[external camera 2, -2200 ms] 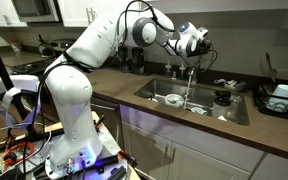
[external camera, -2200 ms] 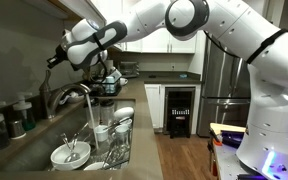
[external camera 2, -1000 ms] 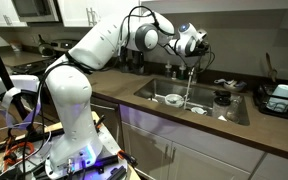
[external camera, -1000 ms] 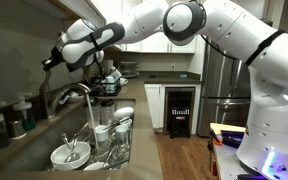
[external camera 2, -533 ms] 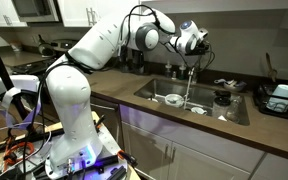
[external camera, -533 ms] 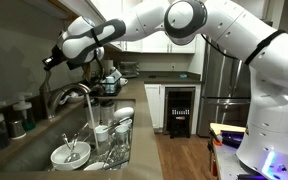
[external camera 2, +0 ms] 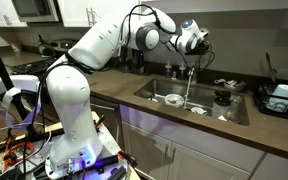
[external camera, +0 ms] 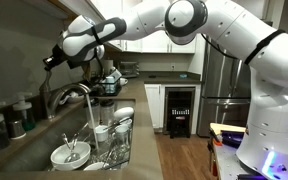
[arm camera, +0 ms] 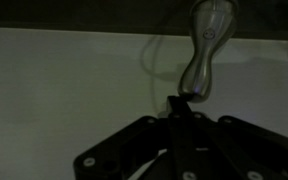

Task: Turn off the faucet of the sink.

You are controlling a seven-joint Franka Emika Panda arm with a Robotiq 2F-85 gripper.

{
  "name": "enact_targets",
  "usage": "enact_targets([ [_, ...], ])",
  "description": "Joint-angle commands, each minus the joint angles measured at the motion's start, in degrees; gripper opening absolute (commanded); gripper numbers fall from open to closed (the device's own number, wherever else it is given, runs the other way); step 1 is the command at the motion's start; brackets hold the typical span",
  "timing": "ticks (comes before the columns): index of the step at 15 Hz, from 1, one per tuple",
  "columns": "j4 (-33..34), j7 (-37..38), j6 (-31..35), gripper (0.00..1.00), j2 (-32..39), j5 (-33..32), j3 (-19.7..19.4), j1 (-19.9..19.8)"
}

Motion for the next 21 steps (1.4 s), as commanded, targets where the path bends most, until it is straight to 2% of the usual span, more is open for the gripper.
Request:
enact_targets([
  [1, -3.8, -2.7, -4.1, 0.03, -2.3, 1.1, 1.0, -0.8],
  [9, -5.8, -2.5, -2.3, 0.03, -3.0, 1.8, 1.5, -1.5],
  [17, -12.1, -1.6, 10.2, 0.03, -3.0, 1.0, 5.8, -4.8],
  [21, -14.6, -1.4, 12.4, 0.04, -3.7, 0.3, 7.4, -6.4],
])
